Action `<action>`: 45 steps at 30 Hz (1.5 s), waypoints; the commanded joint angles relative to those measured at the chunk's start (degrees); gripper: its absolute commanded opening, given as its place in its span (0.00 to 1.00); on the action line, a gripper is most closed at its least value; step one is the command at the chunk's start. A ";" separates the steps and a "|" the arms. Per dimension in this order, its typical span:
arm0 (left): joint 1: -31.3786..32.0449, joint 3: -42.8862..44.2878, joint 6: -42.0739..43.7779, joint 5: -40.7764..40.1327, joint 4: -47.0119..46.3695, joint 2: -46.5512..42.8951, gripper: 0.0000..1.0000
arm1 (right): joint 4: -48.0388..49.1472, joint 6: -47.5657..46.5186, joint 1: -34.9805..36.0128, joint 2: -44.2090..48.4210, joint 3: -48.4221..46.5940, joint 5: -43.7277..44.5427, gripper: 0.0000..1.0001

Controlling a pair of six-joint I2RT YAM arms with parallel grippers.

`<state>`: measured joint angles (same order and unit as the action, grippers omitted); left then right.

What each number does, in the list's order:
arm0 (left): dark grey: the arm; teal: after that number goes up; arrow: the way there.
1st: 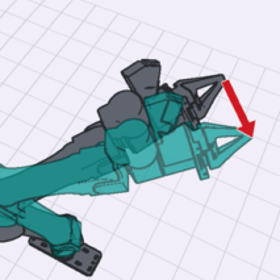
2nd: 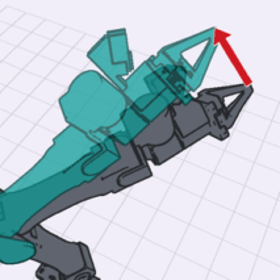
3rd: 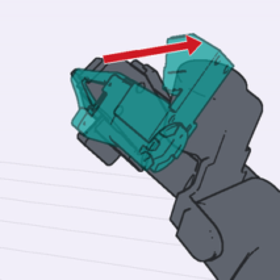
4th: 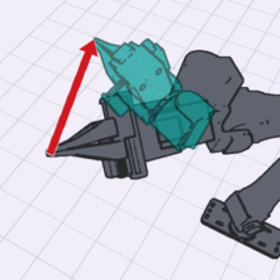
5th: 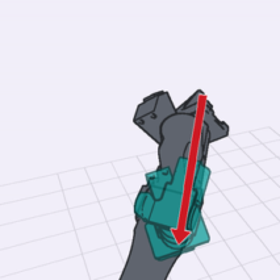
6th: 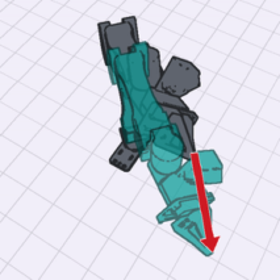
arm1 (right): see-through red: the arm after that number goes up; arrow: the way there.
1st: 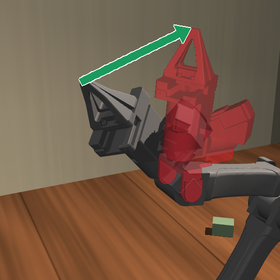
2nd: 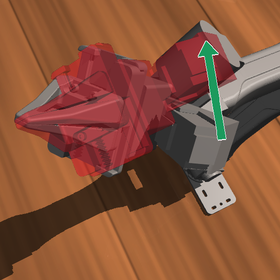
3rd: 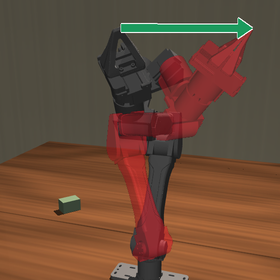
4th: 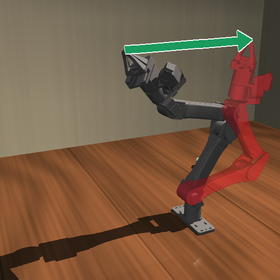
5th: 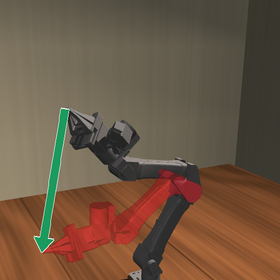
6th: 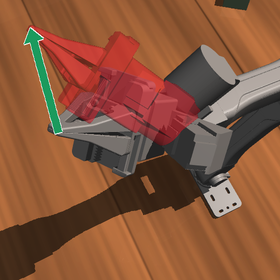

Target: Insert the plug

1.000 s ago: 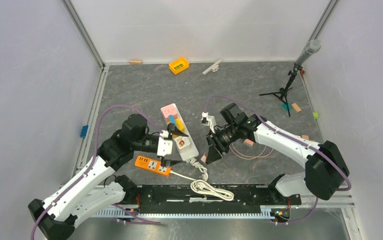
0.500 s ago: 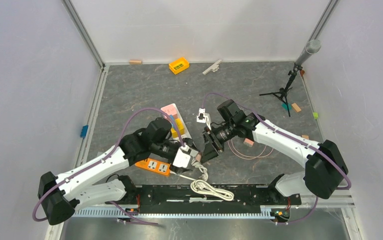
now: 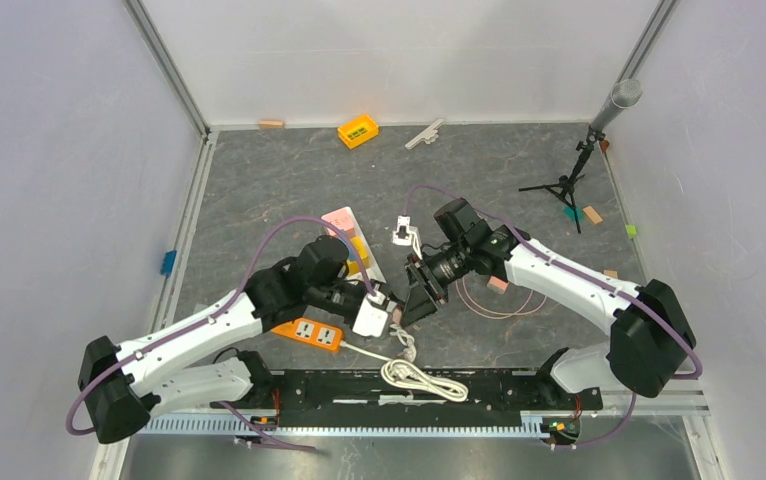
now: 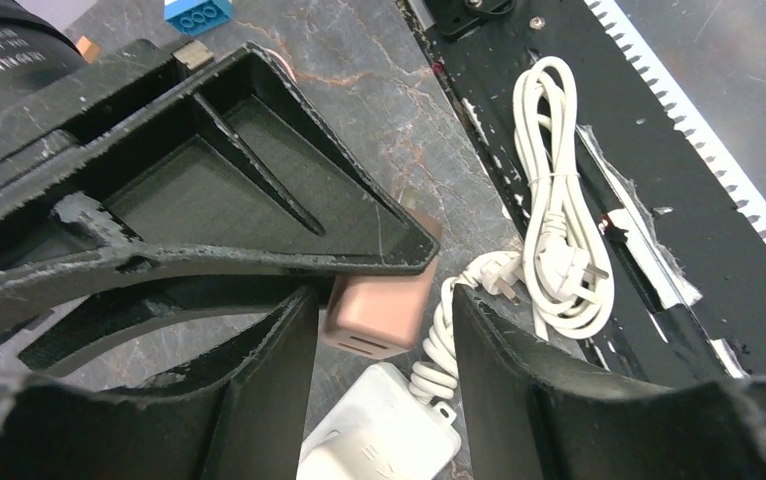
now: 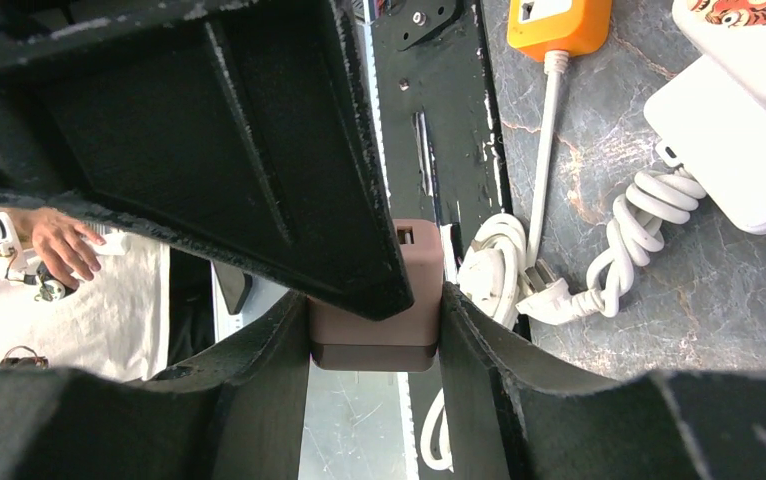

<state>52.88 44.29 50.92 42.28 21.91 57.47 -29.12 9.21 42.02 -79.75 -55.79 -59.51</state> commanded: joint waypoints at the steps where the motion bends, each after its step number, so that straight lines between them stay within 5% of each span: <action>1: 0.81 0.73 -1.66 -0.77 -5.35 -0.36 0.57 | 1.96 0.52 0.34 -0.59 -2.37 -2.43 0.18; 7: 1.25 0.66 -2.13 -3.18 -5.49 0.24 0.43 | 2.44 0.95 0.34 -0.46 -2.48 -2.83 0.18; 12: 1.35 -0.07 -1.45 -4.61 -5.48 -0.51 0.18 | 2.57 0.96 0.34 -0.12 -2.48 -2.40 0.21; 15: 1.35 -0.54 -1.79 -5.46 -5.48 -1.21 0.02 | 2.54 0.88 0.30 0.09 -2.74 -0.89 0.39; 19: 1.35 -0.96 -3.88 -7.28 -5.61 -2.46 0.02 | 1.83 0.48 0.31 0.87 -3.74 4.23 0.75; 24: 1.26 -1.20 -13.47 -12.66 -7.52 -3.40 0.02 | 1.33 0.70 0.26 2.31 -4.72 11.89 0.98; 35: 0.85 -5.04 -36.31 -27.68 -11.94 -5.02 0.02 | -1.66 3.52 -1.86 5.19 -7.07 33.69 0.98; 45: -1.30 -12.00 -58.33 -50.69 -10.55 -15.39 0.02 | -1.12 5.44 -2.38 3.78 -7.22 36.24 0.98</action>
<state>52.88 32.88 6.24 4.40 11.94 46.96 -31.27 13.10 39.59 -75.90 -61.43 -23.88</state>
